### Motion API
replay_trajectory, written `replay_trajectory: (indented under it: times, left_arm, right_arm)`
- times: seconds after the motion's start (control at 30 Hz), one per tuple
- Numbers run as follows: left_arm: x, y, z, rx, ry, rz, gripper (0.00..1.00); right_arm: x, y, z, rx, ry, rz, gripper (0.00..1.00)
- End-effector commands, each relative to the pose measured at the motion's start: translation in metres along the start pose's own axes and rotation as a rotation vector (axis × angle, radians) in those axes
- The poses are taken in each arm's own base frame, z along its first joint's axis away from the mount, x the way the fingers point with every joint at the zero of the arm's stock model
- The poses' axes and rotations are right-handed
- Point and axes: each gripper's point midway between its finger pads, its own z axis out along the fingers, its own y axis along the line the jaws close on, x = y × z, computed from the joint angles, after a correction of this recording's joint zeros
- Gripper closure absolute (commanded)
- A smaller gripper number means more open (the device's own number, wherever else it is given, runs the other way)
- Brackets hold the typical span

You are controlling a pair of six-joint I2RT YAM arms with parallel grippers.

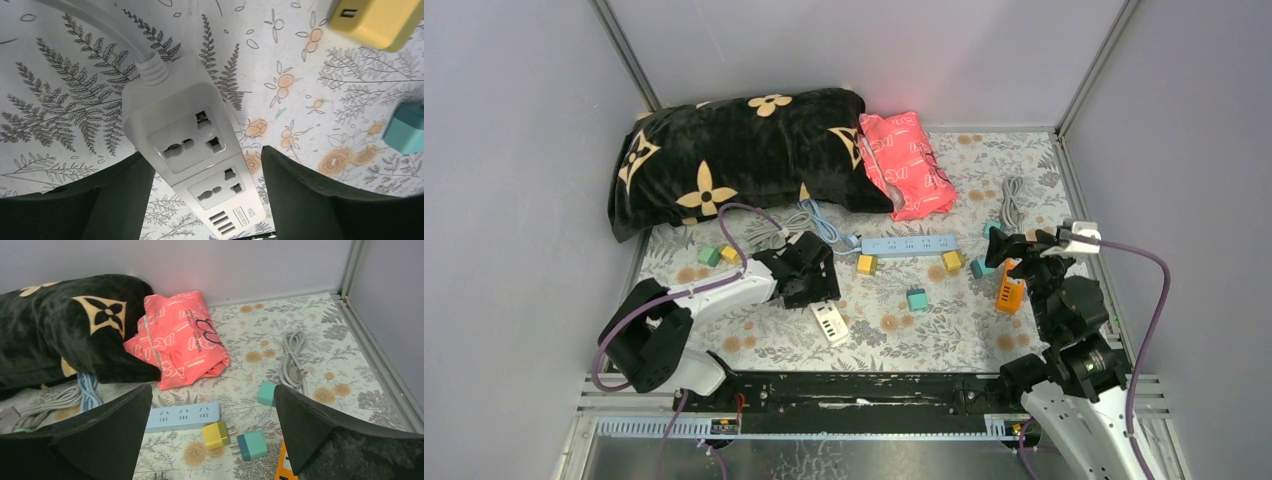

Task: Insert the plug
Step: Place the socket at the center of the board.

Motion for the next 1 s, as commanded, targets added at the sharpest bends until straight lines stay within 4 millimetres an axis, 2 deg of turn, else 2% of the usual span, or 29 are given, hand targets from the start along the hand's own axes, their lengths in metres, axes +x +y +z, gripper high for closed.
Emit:
replay_trajectory:
  times: [0.0,0.13,0.23,0.5,0.7,0.97]
  left_arm:
    - [-0.032,-0.018,-0.019,0.070,-0.152,0.005,0.14]
    - [-0.042,-0.020,-0.032,0.101,-0.217,0.020,0.07]
    - [-0.048,-0.023,-0.039,0.128,-0.254,0.031,0.05]
    - [-0.062,-0.010,-0.061,0.178,-0.387,0.004,0.08]
    - [-0.080,0.021,-0.066,0.166,-0.450,-0.062,0.11]
    - [-0.102,0.073,-0.068,0.073,-0.502,-0.166,0.16]
  right_arm:
    - [-0.029,0.029,0.004,-0.109,0.041,0.011,0.01]
    - [-0.023,0.051,0.011,-0.196,0.158,-0.009,0.01]
    - [-0.011,0.070,0.015,-0.273,0.226,0.022,0.01]
    - [0.050,0.124,0.019,-0.514,0.494,0.148,0.00]
    - [0.084,0.164,0.022,-0.698,0.606,0.267,0.01]
    - [0.130,0.214,0.009,-0.872,0.731,0.242,0.01]
